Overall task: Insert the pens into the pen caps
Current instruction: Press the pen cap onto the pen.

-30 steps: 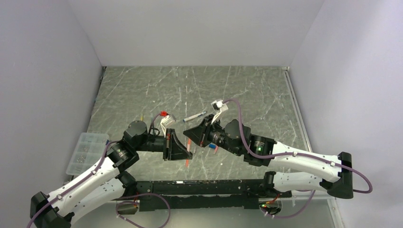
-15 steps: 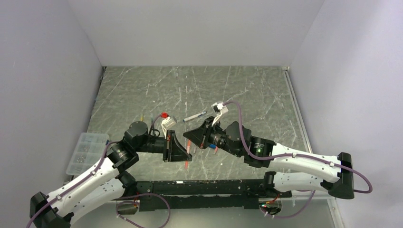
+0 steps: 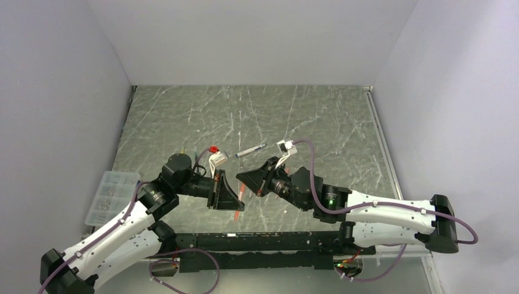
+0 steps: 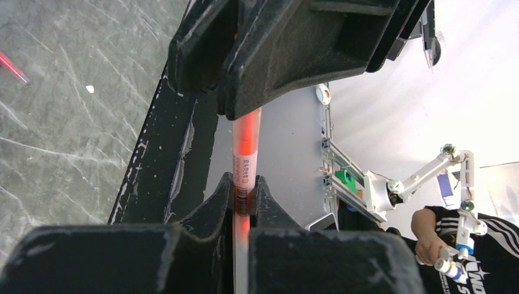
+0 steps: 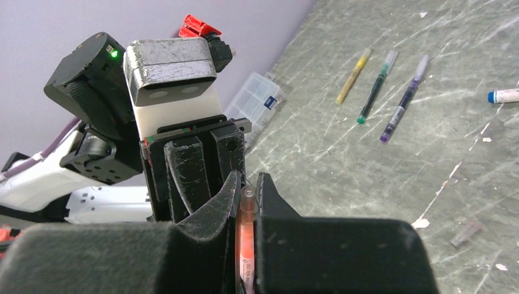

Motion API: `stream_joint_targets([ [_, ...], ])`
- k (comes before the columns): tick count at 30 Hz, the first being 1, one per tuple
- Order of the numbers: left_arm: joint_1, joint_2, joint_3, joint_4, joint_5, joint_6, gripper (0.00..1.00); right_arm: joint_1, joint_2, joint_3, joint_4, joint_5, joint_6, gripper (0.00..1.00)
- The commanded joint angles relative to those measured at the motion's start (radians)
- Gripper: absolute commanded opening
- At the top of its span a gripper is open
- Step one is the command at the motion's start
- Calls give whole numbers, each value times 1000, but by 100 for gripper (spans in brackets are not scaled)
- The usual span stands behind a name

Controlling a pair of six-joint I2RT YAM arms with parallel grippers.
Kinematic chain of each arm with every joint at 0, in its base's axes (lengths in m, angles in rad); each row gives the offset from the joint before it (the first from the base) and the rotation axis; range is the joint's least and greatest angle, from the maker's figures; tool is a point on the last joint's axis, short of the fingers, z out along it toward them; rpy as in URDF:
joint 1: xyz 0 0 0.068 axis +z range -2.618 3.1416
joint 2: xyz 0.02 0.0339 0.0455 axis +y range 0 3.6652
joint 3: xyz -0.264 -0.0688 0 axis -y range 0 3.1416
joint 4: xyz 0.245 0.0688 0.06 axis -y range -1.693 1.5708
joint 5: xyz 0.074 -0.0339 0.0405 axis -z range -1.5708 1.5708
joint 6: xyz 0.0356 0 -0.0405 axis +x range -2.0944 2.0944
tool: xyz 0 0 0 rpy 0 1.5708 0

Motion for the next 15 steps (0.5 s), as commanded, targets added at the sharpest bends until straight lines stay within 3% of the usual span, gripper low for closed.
stream_joint_targets([
  [1,83,-7,114,177,-75,-20,0,74,16,-75,-107,-144,28,0],
  [9,123,73,168,253,-27,-26,0,109,109,-106,-19,-238,57,0],
  [15,138,95,231,207,-30,13,0,146,159,-112,-12,-257,63,0],
])
